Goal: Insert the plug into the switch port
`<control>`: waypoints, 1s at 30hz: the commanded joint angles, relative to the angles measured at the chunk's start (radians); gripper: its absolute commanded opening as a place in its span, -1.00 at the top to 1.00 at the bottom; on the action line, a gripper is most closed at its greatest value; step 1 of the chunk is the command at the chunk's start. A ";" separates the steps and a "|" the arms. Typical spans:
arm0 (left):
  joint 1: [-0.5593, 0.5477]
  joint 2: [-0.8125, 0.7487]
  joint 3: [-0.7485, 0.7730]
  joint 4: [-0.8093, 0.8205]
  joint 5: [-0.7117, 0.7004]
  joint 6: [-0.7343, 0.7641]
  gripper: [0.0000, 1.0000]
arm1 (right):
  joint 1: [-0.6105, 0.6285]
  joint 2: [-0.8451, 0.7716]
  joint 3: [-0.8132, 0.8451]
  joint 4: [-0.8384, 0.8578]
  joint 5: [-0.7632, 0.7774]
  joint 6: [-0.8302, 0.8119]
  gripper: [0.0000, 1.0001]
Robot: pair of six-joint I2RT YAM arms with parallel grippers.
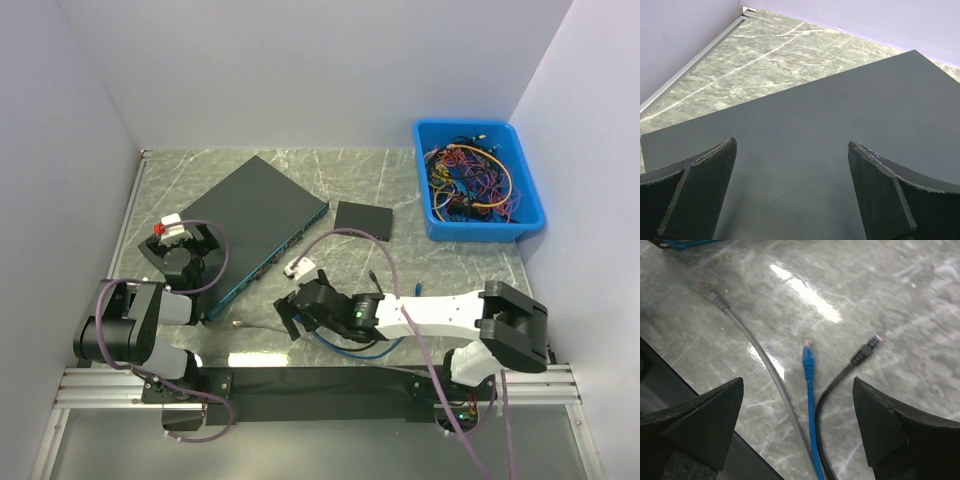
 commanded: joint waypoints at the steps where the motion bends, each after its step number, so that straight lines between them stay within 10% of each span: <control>1: 0.004 -0.007 0.016 0.030 0.010 -0.008 -0.99 | 0.003 0.042 0.078 0.029 -0.036 -0.054 -0.91; 12: 0.008 -0.010 0.014 0.054 0.013 -0.008 -0.99 | 0.006 0.203 0.245 -0.015 -0.093 -0.129 -0.91; 19: -0.006 -0.177 0.291 -0.687 -0.116 -0.164 -0.99 | 0.005 0.241 0.279 -0.020 -0.108 -0.160 -0.91; 30: -0.006 -0.621 0.191 -0.892 0.117 -0.314 -0.99 | 0.006 0.371 0.371 0.003 -0.226 -0.189 -0.88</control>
